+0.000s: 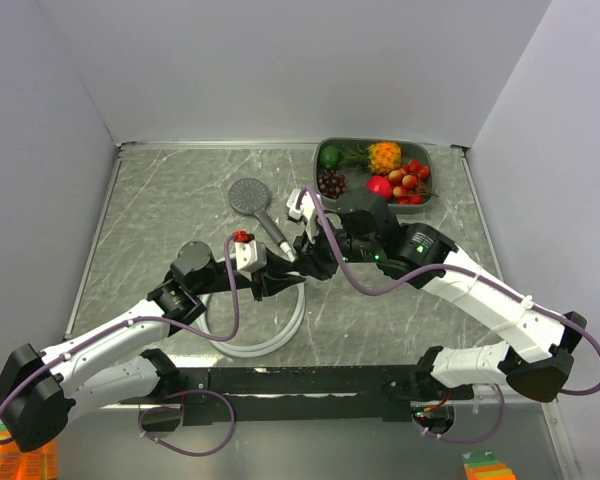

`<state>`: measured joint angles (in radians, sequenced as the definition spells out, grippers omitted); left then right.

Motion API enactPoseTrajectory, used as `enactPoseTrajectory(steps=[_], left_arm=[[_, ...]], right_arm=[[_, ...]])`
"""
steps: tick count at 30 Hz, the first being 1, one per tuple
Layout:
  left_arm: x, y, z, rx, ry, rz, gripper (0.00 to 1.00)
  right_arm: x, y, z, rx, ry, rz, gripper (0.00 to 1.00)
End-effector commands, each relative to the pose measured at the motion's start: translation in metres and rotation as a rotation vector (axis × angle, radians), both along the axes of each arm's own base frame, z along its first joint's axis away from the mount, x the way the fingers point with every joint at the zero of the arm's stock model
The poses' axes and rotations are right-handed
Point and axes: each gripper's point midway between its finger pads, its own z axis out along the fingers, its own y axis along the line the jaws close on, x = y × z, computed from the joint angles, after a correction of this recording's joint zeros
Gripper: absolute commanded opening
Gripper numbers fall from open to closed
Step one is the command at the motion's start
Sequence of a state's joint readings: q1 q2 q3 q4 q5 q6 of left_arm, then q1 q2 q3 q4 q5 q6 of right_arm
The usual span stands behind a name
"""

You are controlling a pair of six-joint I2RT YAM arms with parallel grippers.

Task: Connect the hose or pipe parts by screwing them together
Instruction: Install the adaptor on the pipeline.

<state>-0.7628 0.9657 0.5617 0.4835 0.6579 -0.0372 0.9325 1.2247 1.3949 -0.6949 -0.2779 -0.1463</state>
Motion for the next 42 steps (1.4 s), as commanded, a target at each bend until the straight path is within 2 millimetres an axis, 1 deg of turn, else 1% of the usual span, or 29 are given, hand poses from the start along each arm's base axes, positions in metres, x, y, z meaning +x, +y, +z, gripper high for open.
enactPoseTrajectory(steps=[1,2,3,4,5,6,7,8,9,11,15,16,18,19,22,24,27,31,33,34,35,37,38,42], left_arm=[[0.001,0.000,0.043,-0.084,-0.100,0.009,0.05],[0.002,0.000,0.043,-0.088,-0.101,0.015,0.08],[0.003,0.000,0.044,-0.091,-0.102,0.019,0.21],[0.004,0.001,0.045,-0.096,-0.098,0.025,0.36],[0.004,0.001,0.046,-0.100,-0.095,0.027,0.55],[0.004,0.001,0.048,-0.108,-0.097,0.031,0.63],[0.004,0.002,0.049,-0.115,-0.084,0.035,0.66],[0.003,0.002,0.048,-0.117,-0.079,0.034,0.72],[0.003,0.002,0.048,-0.120,-0.077,0.035,0.86],[-0.001,0.002,0.041,-0.110,-0.057,0.016,0.87],[0.001,0.002,0.030,-0.118,-0.016,0.028,0.87],[0.002,0.001,0.027,-0.124,-0.011,0.029,0.86],[0.001,0.000,0.029,-0.150,0.011,0.024,0.86],[0.002,-0.001,0.034,-0.177,0.001,0.021,0.85],[-0.003,-0.005,0.034,-0.191,0.001,-0.013,0.82],[-0.003,-0.009,0.031,-0.186,0.003,-0.018,0.82],[0.002,-0.013,0.031,-0.197,-0.007,0.005,0.81],[0.009,-0.018,0.033,-0.212,-0.022,0.041,0.77],[0.008,-0.020,0.037,-0.224,-0.032,0.038,0.69],[0.008,-0.021,0.040,-0.230,-0.038,0.034,0.63],[0.008,-0.022,0.042,-0.234,-0.039,0.034,0.49],[0.007,-0.022,0.048,-0.248,-0.048,0.029,0.38],[0.008,-0.022,0.048,-0.247,-0.048,0.031,0.31],[0.005,-0.021,0.047,-0.239,-0.045,0.024,0.26]], right_arm=[[0.007,-0.003,0.010,0.029,-0.026,-0.047,0.00],[0.010,-0.004,0.011,0.029,-0.038,-0.064,0.00],[0.011,-0.006,0.014,0.035,-0.046,-0.070,0.00],[0.011,-0.007,0.017,0.039,-0.055,-0.074,0.00],[0.013,-0.008,0.019,0.044,-0.064,-0.085,0.00],[0.015,-0.010,0.023,0.048,-0.075,-0.101,0.00],[0.017,-0.011,0.025,0.059,-0.084,-0.109,0.00],[0.015,-0.012,0.029,0.069,-0.090,-0.110,0.00],[0.017,-0.013,0.033,0.076,-0.101,-0.121,0.00],[0.017,-0.014,0.040,0.088,-0.114,-0.124,0.00],[0.017,-0.014,0.056,0.116,-0.125,-0.130,0.00],[0.013,-0.012,0.058,0.130,-0.116,-0.116,0.00],[0.010,-0.011,0.068,0.163,-0.120,-0.106,0.00],[0.006,-0.009,0.069,0.176,-0.110,-0.091,0.00],[0.003,-0.008,0.078,0.213,-0.122,-0.084,0.00],[0.001,-0.009,0.086,0.234,-0.130,-0.079,0.00],[-0.005,-0.007,0.093,0.248,-0.128,-0.057,0.00],[-0.010,-0.006,0.096,0.252,-0.131,-0.044,0.00],[-0.012,-0.007,0.098,0.256,-0.132,-0.038,0.00],[-0.012,-0.007,0.097,0.255,-0.131,-0.038,0.00],[-0.013,-0.008,0.098,0.255,-0.132,-0.037,0.00],[-0.013,-0.008,0.095,0.248,-0.128,-0.041,0.00],[-0.014,-0.009,0.096,0.252,-0.131,-0.037,0.00],[-0.015,-0.012,0.097,0.253,-0.135,-0.039,0.00]])
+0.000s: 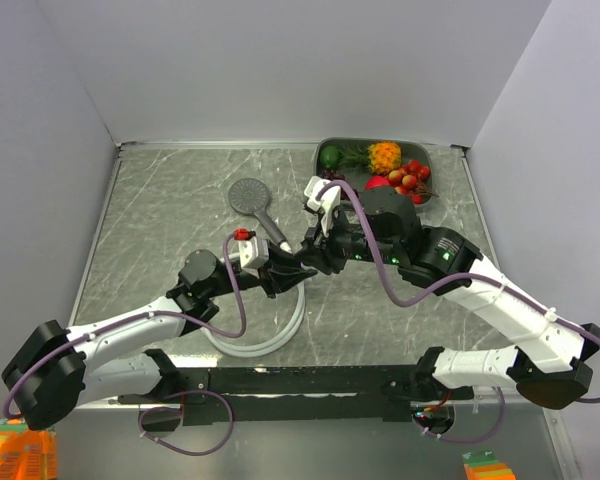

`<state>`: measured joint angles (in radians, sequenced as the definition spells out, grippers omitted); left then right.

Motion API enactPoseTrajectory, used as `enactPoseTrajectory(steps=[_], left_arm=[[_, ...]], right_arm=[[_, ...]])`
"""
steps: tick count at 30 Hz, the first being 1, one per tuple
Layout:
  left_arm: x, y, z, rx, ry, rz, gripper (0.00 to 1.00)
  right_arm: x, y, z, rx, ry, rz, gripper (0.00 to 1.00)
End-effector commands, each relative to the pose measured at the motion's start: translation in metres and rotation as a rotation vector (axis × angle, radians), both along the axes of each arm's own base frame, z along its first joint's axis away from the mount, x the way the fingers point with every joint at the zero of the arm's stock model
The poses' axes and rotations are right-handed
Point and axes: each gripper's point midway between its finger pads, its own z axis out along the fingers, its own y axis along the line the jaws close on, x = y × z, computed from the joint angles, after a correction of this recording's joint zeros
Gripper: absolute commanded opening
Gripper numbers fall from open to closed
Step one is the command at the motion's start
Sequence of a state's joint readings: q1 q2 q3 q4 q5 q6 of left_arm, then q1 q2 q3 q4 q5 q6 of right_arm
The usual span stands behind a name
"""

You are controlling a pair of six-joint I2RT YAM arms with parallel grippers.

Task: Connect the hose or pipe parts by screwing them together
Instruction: Install the adaptor on the pipeline.

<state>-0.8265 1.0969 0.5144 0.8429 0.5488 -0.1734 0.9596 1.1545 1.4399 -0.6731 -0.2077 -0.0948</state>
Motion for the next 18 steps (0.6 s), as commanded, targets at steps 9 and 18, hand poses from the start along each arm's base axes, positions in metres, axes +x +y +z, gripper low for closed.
enactPoseTrajectory(steps=[9,18], left_arm=[[-0.009,0.005,0.041,-0.094,-0.080,-0.012,0.01],[-0.013,0.012,0.025,-0.064,-0.092,-0.002,0.01]], right_arm=[[-0.006,-0.001,0.032,0.101,-0.054,0.004,0.00],[0.003,-0.002,0.029,0.072,-0.056,-0.036,0.82]])
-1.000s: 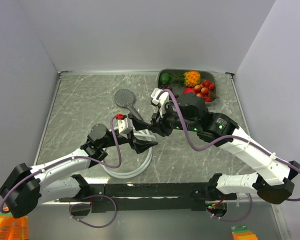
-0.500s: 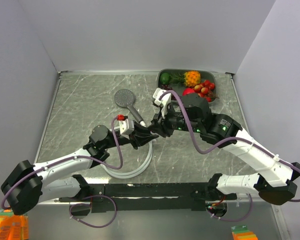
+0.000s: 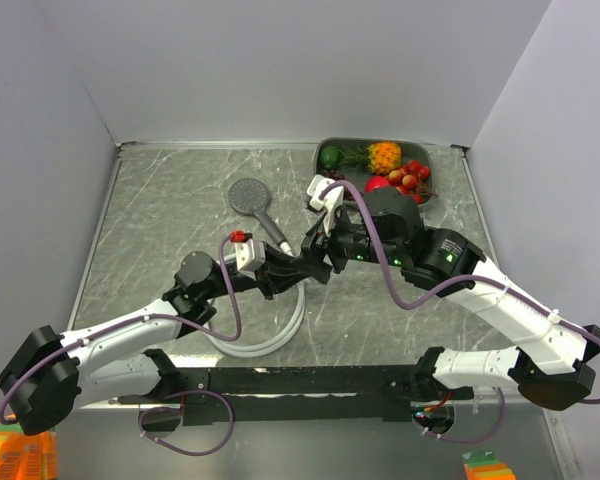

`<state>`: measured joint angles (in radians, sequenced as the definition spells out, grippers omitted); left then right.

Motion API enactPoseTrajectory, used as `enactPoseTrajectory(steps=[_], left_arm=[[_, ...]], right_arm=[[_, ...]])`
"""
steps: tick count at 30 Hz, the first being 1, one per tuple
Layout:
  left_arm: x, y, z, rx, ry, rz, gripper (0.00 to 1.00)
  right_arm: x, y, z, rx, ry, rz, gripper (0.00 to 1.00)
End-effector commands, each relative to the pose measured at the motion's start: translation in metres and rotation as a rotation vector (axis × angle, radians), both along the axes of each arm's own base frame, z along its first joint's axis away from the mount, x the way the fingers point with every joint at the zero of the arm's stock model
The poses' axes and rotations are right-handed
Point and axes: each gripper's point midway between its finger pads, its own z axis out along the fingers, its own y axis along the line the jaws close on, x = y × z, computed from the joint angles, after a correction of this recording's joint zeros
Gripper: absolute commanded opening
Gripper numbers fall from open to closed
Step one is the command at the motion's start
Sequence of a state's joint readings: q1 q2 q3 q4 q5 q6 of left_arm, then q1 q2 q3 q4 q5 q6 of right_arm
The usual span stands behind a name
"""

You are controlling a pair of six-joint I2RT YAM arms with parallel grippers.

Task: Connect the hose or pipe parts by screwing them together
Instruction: Install the adaptor on the pipeline.

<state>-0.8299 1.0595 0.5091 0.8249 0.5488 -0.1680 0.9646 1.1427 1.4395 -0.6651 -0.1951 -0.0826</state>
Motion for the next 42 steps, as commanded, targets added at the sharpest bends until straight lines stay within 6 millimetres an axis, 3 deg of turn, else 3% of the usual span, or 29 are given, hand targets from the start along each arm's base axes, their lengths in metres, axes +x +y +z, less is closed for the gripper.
enactPoseTrajectory(steps=[1,7,12,18,23,24,25,29,35,38,39,41,42], left_arm=[[-0.007,0.008,0.017,-0.052,-0.069,0.003,0.01],[-0.003,0.008,0.009,-0.021,-0.064,0.022,0.01],[0.000,0.008,0.006,-0.009,-0.059,0.039,0.01],[0.003,0.009,0.009,-0.008,-0.058,0.054,0.01],[0.002,0.010,0.012,-0.015,-0.060,0.053,0.01],[0.002,0.010,0.012,-0.016,-0.057,0.053,0.01],[0.003,0.010,0.013,-0.018,-0.056,0.056,0.01],[0.002,0.011,0.015,-0.021,-0.060,0.052,0.01],[0.002,0.013,0.019,-0.029,-0.066,0.058,0.01],[0.002,0.013,0.019,-0.031,-0.067,0.057,0.01],[0.003,0.014,0.019,-0.031,-0.062,0.060,0.01],[0.002,0.014,0.020,-0.036,-0.064,0.057,0.01],[0.001,0.014,0.021,-0.037,-0.064,0.056,0.01]], right_arm=[[0.004,-0.001,0.027,0.059,-0.055,-0.025,0.99],[0.007,-0.005,0.039,0.073,-0.073,-0.052,1.00],[-0.007,-0.009,0.052,0.120,-0.089,0.001,1.00],[-0.013,-0.005,0.032,0.074,-0.049,0.045,0.99],[-0.013,0.003,0.012,0.035,-0.003,0.065,0.81],[-0.013,0.004,0.010,0.028,0.003,0.068,0.69],[-0.012,0.004,0.009,0.024,0.005,0.067,0.63],[-0.012,0.006,0.005,0.014,0.016,0.067,0.63],[-0.012,0.010,-0.008,-0.014,0.043,0.081,0.53],[-0.012,0.010,-0.009,-0.015,0.038,0.085,0.32],[-0.011,0.010,-0.009,-0.017,0.036,0.079,0.17],[-0.009,0.010,-0.007,-0.010,0.028,0.072,0.00],[-0.008,0.010,-0.006,-0.006,0.025,0.067,0.00]])
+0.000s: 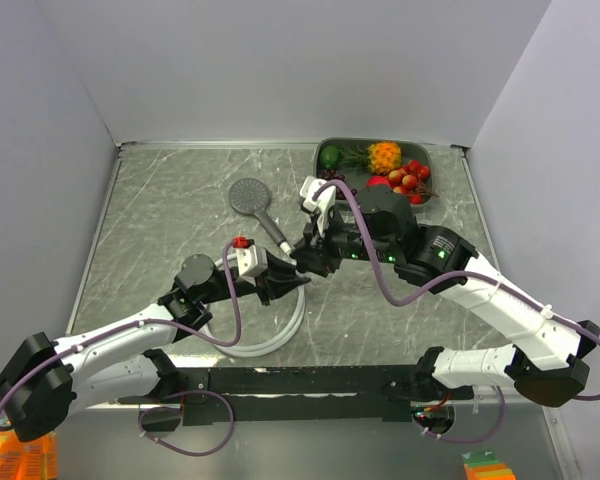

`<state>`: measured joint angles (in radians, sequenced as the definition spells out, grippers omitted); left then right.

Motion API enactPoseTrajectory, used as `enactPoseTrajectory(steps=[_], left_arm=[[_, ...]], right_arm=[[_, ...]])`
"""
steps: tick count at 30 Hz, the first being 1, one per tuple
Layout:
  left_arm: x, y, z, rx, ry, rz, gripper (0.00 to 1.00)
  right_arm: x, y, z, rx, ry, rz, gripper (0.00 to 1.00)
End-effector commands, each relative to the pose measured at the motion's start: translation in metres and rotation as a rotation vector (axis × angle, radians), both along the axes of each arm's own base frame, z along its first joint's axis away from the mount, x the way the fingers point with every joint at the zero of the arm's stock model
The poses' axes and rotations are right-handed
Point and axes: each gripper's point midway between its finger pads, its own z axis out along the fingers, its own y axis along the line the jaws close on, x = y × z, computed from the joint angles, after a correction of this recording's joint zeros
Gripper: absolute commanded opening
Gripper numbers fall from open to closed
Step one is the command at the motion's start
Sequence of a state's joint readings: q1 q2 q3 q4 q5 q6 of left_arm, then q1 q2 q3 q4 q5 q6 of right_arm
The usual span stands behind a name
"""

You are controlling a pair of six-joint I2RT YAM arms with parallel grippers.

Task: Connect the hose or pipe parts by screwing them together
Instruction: Install the adaptor on the pipeline.

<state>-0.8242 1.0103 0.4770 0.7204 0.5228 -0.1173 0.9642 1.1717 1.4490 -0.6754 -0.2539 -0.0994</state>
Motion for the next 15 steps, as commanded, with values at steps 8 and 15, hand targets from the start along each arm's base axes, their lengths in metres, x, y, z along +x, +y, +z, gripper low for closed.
enactPoseTrajectory(steps=[8,15], left_arm=[[-0.0038,0.0072,0.0469,-0.124,-0.083,0.008,0.38],[-0.0064,0.0077,0.0457,-0.124,-0.072,-0.002,0.39]], right_arm=[[-0.0023,-0.0051,0.0056,0.033,-0.012,-0.007,0.00],[-0.0044,-0.0066,0.0043,0.029,-0.011,-0.001,0.00]])
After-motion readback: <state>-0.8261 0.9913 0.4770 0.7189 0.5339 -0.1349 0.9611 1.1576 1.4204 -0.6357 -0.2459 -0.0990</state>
